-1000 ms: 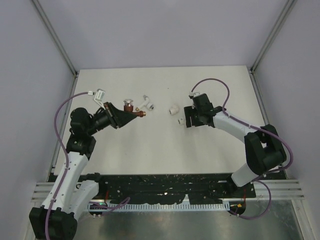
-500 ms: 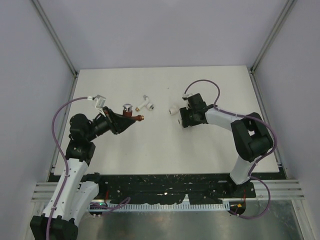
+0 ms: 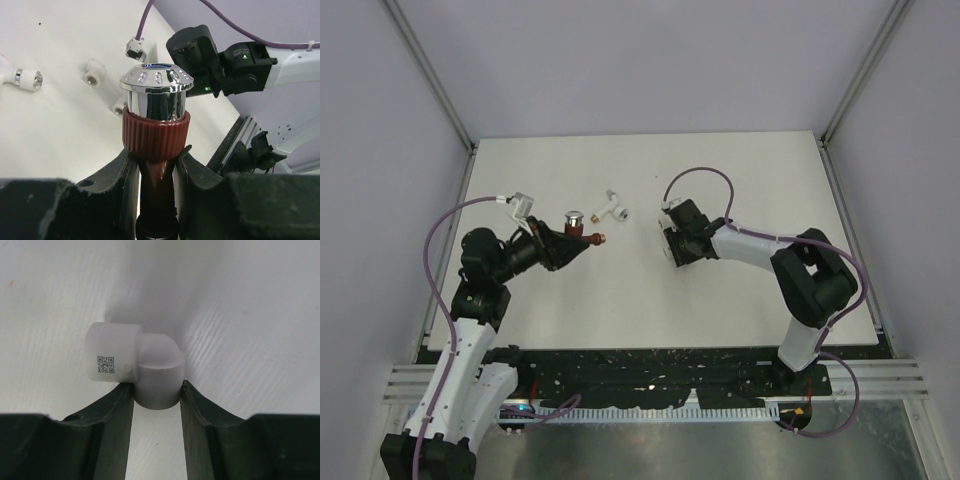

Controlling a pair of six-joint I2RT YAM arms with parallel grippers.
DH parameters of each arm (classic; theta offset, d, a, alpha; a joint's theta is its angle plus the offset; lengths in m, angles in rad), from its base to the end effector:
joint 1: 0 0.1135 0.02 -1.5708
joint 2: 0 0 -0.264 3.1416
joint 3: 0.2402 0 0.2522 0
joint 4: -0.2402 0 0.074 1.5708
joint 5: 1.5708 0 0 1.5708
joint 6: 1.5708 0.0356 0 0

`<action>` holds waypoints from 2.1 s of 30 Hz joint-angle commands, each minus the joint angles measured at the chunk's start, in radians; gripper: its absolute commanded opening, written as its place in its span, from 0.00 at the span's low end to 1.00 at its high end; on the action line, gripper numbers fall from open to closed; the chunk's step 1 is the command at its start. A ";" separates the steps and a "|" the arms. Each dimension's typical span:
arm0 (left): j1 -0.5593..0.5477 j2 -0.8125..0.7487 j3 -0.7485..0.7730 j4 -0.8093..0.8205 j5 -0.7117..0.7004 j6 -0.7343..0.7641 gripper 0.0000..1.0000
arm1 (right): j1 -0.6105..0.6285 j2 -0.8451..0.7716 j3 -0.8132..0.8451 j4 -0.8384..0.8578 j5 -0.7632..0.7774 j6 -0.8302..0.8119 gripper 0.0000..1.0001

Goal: Install the water faucets

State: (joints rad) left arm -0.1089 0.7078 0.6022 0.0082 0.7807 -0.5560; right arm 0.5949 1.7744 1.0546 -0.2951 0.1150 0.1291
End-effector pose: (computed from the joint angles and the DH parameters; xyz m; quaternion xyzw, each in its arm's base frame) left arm 0.1644 -0.0432 0.3093 0.0974 0.7246 -0.4692 0.4953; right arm 0.2962 0.1955 0.1628 -0.2062 0.9378 0.0453 0.2758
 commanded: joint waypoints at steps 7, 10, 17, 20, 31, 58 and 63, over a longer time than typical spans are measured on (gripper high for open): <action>0.005 -0.019 0.031 -0.001 -0.011 0.030 0.00 | 0.126 -0.081 -0.039 -0.179 0.035 0.153 0.44; 0.003 -0.022 0.031 -0.002 -0.011 0.030 0.00 | 0.126 -0.122 -0.050 -0.168 -0.008 0.153 0.56; 0.005 -0.018 0.034 -0.002 -0.009 0.031 0.00 | 0.126 -0.135 -0.056 -0.121 -0.017 0.086 0.67; 0.003 -0.014 0.031 -0.004 -0.006 0.033 0.00 | 0.123 -0.109 -0.056 -0.082 -0.029 0.067 0.67; 0.003 -0.005 0.028 0.010 0.011 0.018 0.00 | 0.125 -0.053 -0.030 -0.033 -0.012 0.009 0.57; -0.144 -0.087 -0.076 0.341 -0.133 -0.585 0.00 | 0.328 -0.679 -0.218 0.289 0.377 -0.123 0.05; -0.239 -0.065 -0.065 0.401 -0.273 -0.694 0.00 | 0.391 -0.815 -0.261 0.511 0.460 -0.230 0.05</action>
State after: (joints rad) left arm -0.2943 0.6388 0.5171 0.2371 0.6365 -1.0931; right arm 0.9504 1.0424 0.8188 -0.0166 0.4427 0.0036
